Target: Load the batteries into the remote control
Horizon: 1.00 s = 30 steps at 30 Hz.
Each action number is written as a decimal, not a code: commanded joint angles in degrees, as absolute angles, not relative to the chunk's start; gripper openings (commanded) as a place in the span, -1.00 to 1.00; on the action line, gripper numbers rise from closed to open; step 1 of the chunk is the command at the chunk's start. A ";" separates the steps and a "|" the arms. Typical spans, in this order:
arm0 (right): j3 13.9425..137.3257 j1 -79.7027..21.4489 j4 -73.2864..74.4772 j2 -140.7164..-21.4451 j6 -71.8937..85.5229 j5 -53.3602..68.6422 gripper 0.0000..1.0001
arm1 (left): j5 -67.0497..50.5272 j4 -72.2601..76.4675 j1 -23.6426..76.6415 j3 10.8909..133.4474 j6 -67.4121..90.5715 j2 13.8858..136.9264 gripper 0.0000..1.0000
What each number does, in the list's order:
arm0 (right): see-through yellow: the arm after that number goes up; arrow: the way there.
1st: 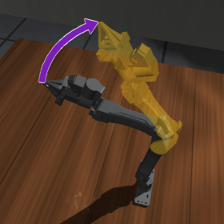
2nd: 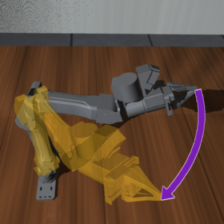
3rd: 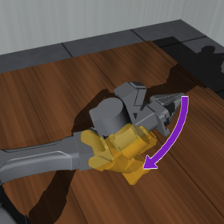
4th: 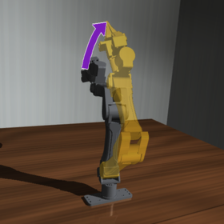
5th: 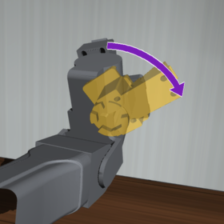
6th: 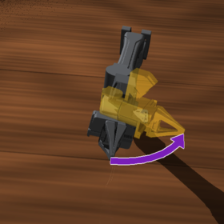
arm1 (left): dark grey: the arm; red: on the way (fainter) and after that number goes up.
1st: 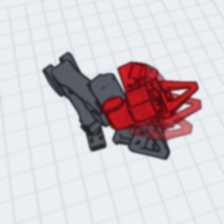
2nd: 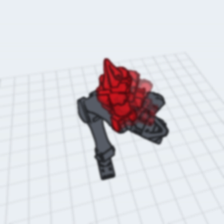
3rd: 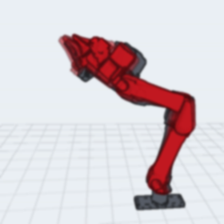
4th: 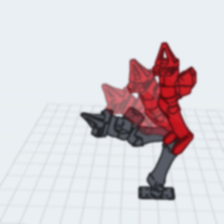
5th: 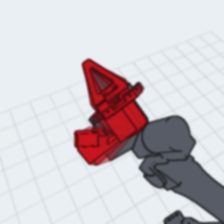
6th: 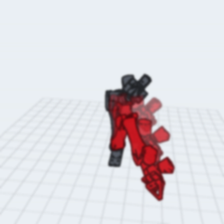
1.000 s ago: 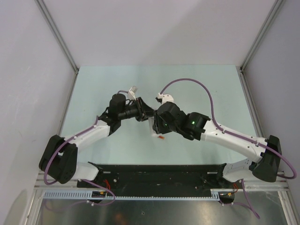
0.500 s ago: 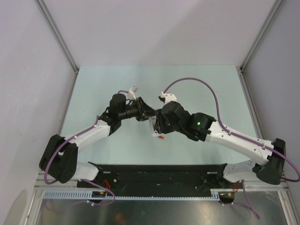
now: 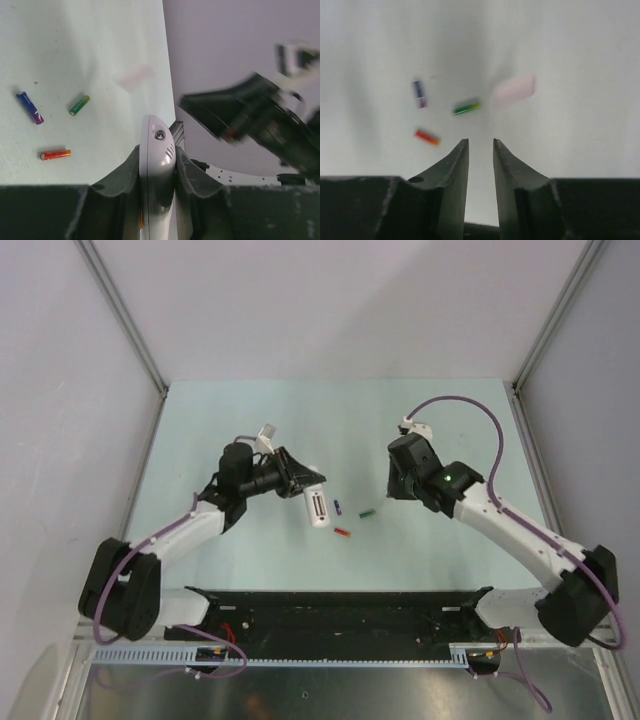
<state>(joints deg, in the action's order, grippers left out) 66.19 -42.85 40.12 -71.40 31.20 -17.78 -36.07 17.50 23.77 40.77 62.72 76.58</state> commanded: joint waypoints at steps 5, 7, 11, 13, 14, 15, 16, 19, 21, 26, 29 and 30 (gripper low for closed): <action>62.58 -31.12 31.30 -85.16 25.06 -13.90 -1.00 | -40.25 19.51 23.29 33.93 58.54 62.33 -1.00; 62.58 -30.15 30.15 -87.09 22.68 -14.76 -1.00 | -40.60 19.25 23.20 32.09 58.10 59.07 -1.00; 62.67 -27.95 29.18 -90.79 22.50 -14.49 -1.00 | -40.96 18.55 22.15 30.32 57.39 55.55 -1.00; 62.58 -27.60 28.83 -90.27 22.94 -15.29 -1.00 | -41.48 18.28 21.71 29.88 57.31 54.24 -0.99; 62.67 -27.60 28.31 -89.48 23.03 -15.64 -1.00 | -41.31 18.19 21.53 29.71 57.22 53.97 -1.00; 62.58 -27.60 27.95 -88.86 23.29 -15.64 -1.00 | -41.31 18.11 21.45 29.79 57.22 53.70 -1.00; 62.67 -27.60 27.60 -88.25 23.38 -15.73 -1.00 | -41.31 18.02 21.36 29.88 57.22 53.61 -1.00; 62.67 -26.90 25.24 -86.23 23.99 -17.83 -0.47 | -41.22 18.02 21.27 30.23 57.13 53.53 -1.00; 62.67 -25.76 23.65 -85.43 24.69 -19.60 -0.08 | -40.96 17.93 21.18 30.23 57.31 53.44 -1.00; 62.67 -20.76 13.20 -87.09 26.72 -20.48 0.16 | -39.46 17.84 21.00 30.85 57.39 53.87 -1.00; 63.71 -17.68 6.36 -92.09 26.02 -20.13 0.18 | -38.94 17.84 21.01 31.02 57.48 54.23 -1.00; 64.50 -16.97 5.28 -93.59 25.84 -20.04 0.15 | -38.85 17.84 21.01 30.94 57.48 54.66 -1.00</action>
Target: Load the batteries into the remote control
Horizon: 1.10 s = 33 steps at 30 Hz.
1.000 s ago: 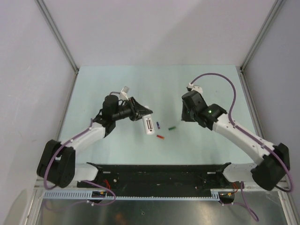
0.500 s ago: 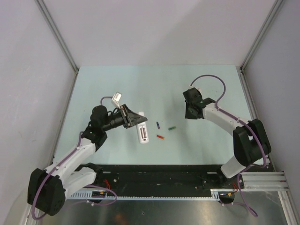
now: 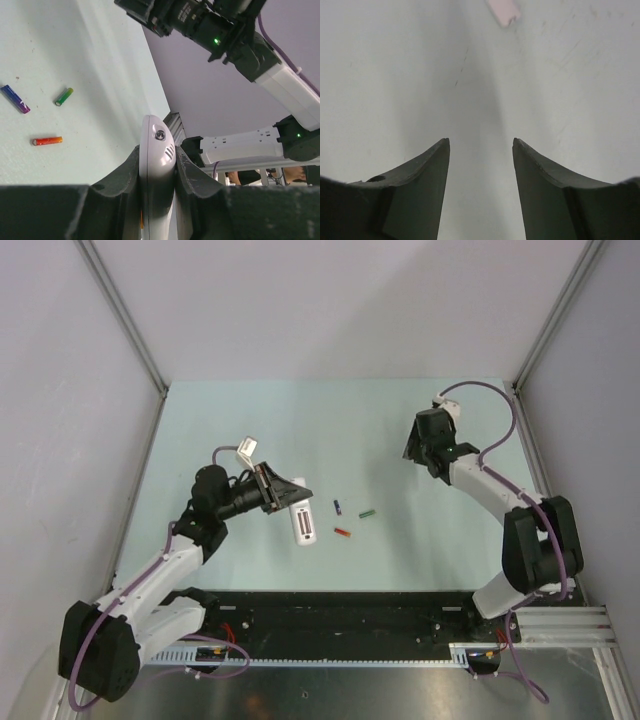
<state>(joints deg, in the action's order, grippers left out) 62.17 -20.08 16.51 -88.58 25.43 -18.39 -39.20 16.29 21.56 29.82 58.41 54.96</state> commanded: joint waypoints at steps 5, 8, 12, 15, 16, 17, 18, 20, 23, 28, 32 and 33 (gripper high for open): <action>71.62 -13.80 2.11 -106.84 24.70 -20.65 0.10 | -38.06 17.75 20.92 30.59 56.69 56.07 -1.00; 78.03 -12.92 3.07 -114.14 21.89 -19.60 0.19 | -38.23 17.84 21.00 29.97 56.51 57.39 -1.00; 83.14 -12.31 3.61 -118.03 19.69 -21.18 0.36 | -38.50 17.75 21.01 29.71 56.43 58.36 -1.00; 84.98 -11.34 3.16 -120.13 20.13 -19.78 0.40 | -38.50 17.75 21.00 30.32 55.46 58.54 -1.00; 87.43 -11.08 4.56 -120.93 20.04 -19.95 0.41 | -38.41 17.84 20.92 30.41 55.02 58.62 -1.00; 89.54 -10.90 5.96 -121.89 20.13 -20.30 0.41 | -38.58 17.67 20.92 30.50 54.93 58.97 -1.00; 91.74 -10.90 7.89 -124.43 19.87 -20.56 0.43 | -38.76 17.67 20.92 30.85 54.67 59.24 -0.99; 99.38 -10.64 13.69 -127.69 19.43 -20.48 0.44 | -39.20 17.58 20.83 30.94 54.58 59.76 -1.00; 106.41 -10.20 18.54 -132.18 19.07 -18.99 0.44 | -39.29 17.49 20.92 30.76 54.40 60.29 -1.00; 112.75 -9.58 23.36 -136.57 18.19 -16.70 0.45 | -39.02 17.58 20.83 30.41 54.32 60.29 -1.00; 115.49 -9.06 26.36 -137.64 16.70 -16.97 0.44 | -38.85 17.58 20.92 30.94 54.49 60.73 -1.00; 115.40 -8.70 27.24 -137.72 16.61 -16.27 0.43 | -38.85 17.58 20.92 31.11 54.49 60.65 -1.00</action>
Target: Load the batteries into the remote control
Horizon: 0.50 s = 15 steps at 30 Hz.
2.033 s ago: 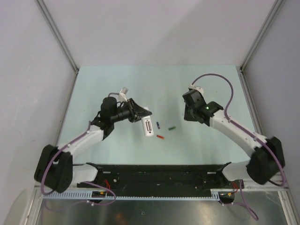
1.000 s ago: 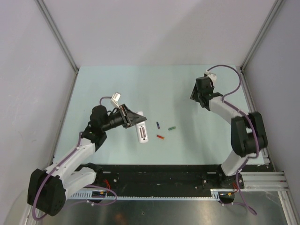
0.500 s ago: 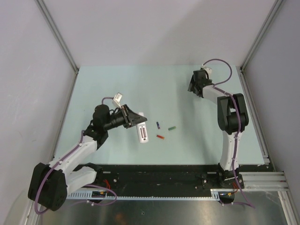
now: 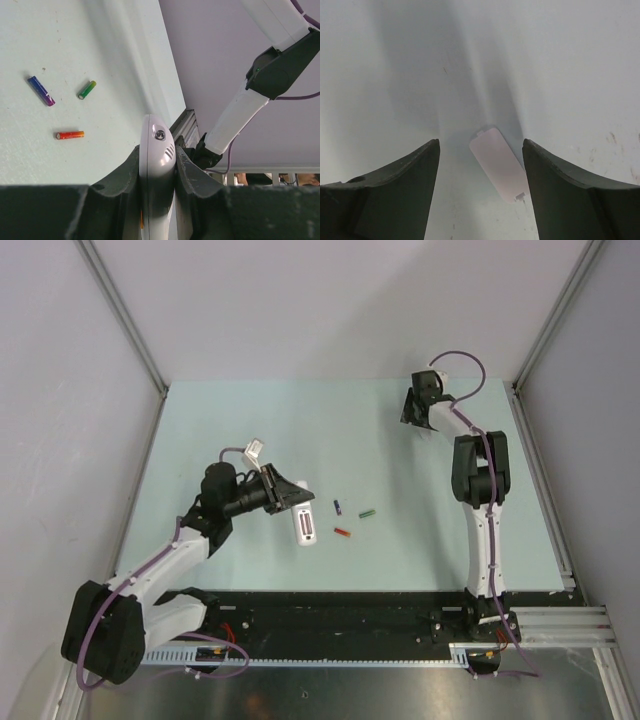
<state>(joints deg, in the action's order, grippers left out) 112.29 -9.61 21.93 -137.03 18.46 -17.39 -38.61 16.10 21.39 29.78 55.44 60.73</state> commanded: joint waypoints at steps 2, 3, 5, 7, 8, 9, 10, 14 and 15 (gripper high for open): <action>115.58 -8.26 28.73 -138.16 17.14 -14.59 0.37 | -38.94 17.58 20.92 31.20 54.67 60.73 -1.00; 114.88 -8.00 29.52 -138.08 17.40 -14.33 0.35 | -38.94 17.58 20.92 31.29 54.67 60.82 -0.99; 113.56 -7.74 29.45 -137.12 17.14 -13.19 0.28 | -38.85 17.58 20.92 31.29 54.58 60.38 -1.00; 111.63 -7.82 29.18 -136.50 17.05 -13.18 0.25 | -38.94 17.58 20.92 31.20 54.67 60.03 -1.00; 110.93 -7.82 29.01 -135.89 16.96 -12.92 0.21 | -39.02 17.49 20.92 31.03 54.67 59.77 -1.00; 109.96 -7.74 28.83 -135.62 16.96 -12.57 0.18 | -39.11 17.58 20.83 30.76 54.75 59.77 -1.00; 109.43 -7.65 28.83 -135.35 16.88 -12.48 0.15 | -39.11 17.58 20.92 30.59 54.76 59.50 -1.00; 106.97 -8.00 28.83 -134.12 16.61 -12.04 -0.03 | -39.20 17.58 20.92 30.15 54.84 58.54 -1.00; 106.35 -8.09 28.83 -133.51 16.52 -11.87 -0.07 | -39.20 17.49 20.92 30.15 54.84 58.45 -1.00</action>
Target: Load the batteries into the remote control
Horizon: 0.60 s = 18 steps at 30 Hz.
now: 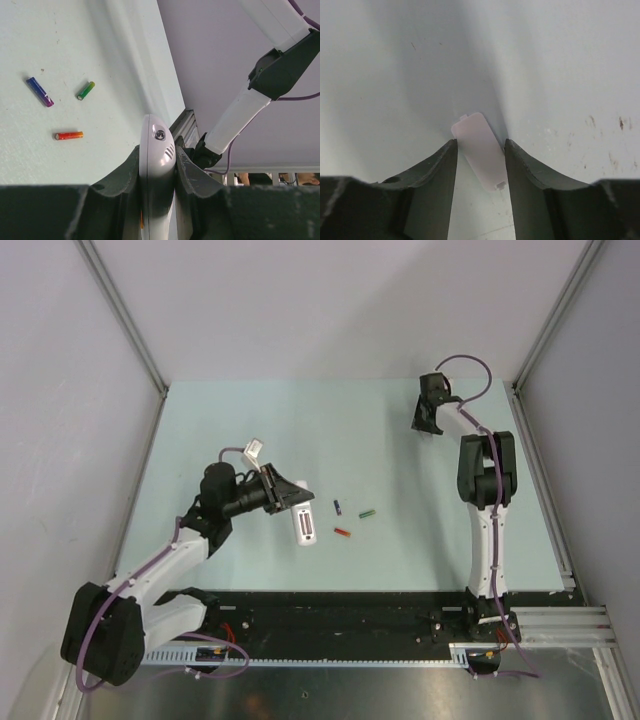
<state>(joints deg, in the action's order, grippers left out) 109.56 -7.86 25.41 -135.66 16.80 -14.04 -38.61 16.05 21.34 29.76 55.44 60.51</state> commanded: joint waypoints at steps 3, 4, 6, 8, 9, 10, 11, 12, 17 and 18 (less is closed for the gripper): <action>103.02 -8.52 28.04 -131.67 16.96 -11.78 -0.18 | -39.38 17.49 20.92 30.15 54.93 58.27 -1.00; 102.22 -8.61 28.04 -131.31 17.14 -11.95 -0.26 | -39.64 17.49 20.92 30.15 55.02 58.27 -1.00; 99.94 -8.96 27.95 -130.09 17.93 -11.95 -0.33 | -39.73 17.49 20.92 30.06 55.02 57.92 -1.00; 97.49 -9.31 28.12 -129.29 18.98 -12.04 -0.38 | -39.81 17.58 20.92 30.06 55.02 57.48 -0.99; 96.43 -9.40 27.95 -128.68 19.33 -12.04 -0.38 | -39.90 17.58 20.92 29.97 55.02 57.31 -1.00; 95.28 -9.58 27.78 -127.54 19.77 -12.04 -0.38 | -39.99 17.58 20.92 29.97 54.93 57.13 -1.00; 92.32 -10.28 27.34 -126.66 20.21 -12.04 -0.39 | -39.99 17.58 20.92 29.80 54.93 56.95 -1.00; 90.81 -10.63 26.90 -125.87 20.91 -12.04 -0.39 | -40.08 17.49 20.92 29.71 54.93 56.78 -1.00; 81.05 -14.58 26.10 -118.66 24.16 -11.60 -0.43 | -40.87 17.49 20.83 28.92 55.46 55.64 -1.00; 77.90 -16.42 26.28 -117.43 24.69 -11.69 -0.43 | -40.87 17.58 20.92 28.83 55.63 55.20 -1.00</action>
<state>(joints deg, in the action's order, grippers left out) 85.89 -11.68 21.04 -120.70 21.10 -13.43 -39.29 15.94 21.34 29.63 55.46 57.65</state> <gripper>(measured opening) 0.352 0.290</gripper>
